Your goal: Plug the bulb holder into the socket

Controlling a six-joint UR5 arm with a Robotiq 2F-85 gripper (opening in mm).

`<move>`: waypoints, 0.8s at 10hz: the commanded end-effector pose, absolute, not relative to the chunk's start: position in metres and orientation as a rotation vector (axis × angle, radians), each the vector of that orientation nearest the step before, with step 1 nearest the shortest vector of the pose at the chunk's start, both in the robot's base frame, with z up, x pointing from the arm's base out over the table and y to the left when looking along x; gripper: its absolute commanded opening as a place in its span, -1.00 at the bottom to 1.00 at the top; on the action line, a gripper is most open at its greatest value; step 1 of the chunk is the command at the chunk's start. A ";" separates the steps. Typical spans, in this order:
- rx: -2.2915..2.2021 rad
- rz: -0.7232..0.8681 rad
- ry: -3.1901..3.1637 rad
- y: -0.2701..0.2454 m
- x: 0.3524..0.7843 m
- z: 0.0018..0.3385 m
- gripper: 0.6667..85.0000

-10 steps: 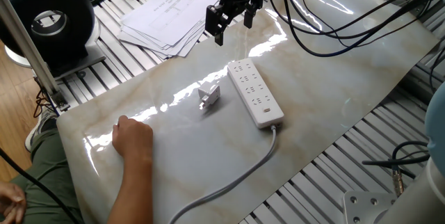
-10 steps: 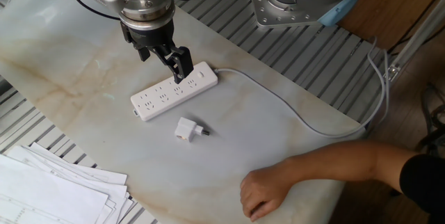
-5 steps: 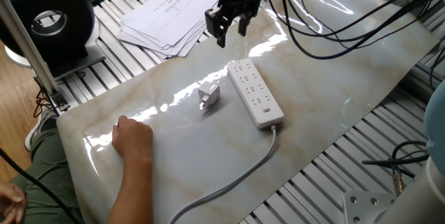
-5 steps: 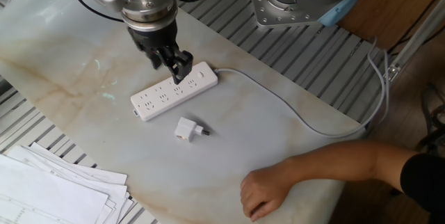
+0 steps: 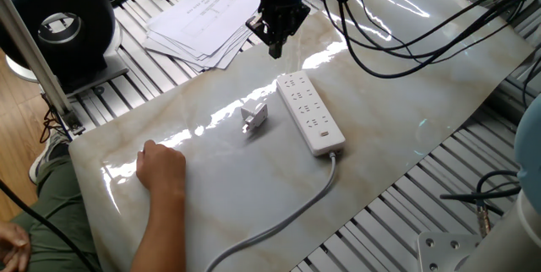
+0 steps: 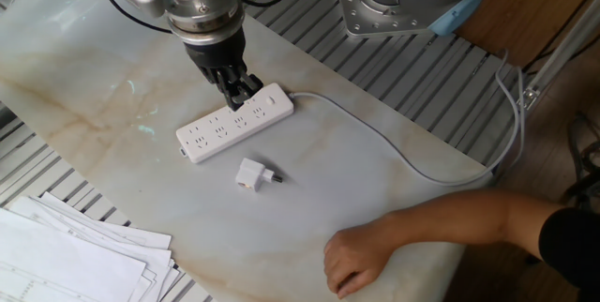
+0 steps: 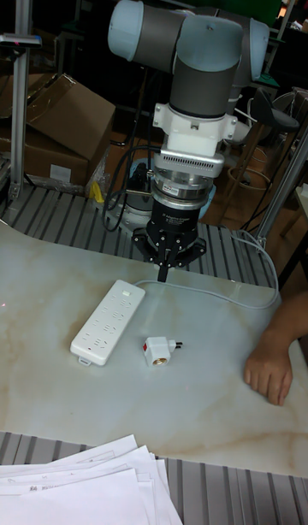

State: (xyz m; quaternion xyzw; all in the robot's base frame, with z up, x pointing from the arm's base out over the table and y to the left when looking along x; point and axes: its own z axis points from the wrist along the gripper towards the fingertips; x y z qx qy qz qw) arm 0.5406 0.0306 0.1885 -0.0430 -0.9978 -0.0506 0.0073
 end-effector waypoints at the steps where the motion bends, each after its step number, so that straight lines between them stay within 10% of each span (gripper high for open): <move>1: -0.129 -0.173 -3.135 0.030 0.540 0.186 -0.98; 8: -0.148 -0.235 -3.231 0.035 0.548 0.163 -0.98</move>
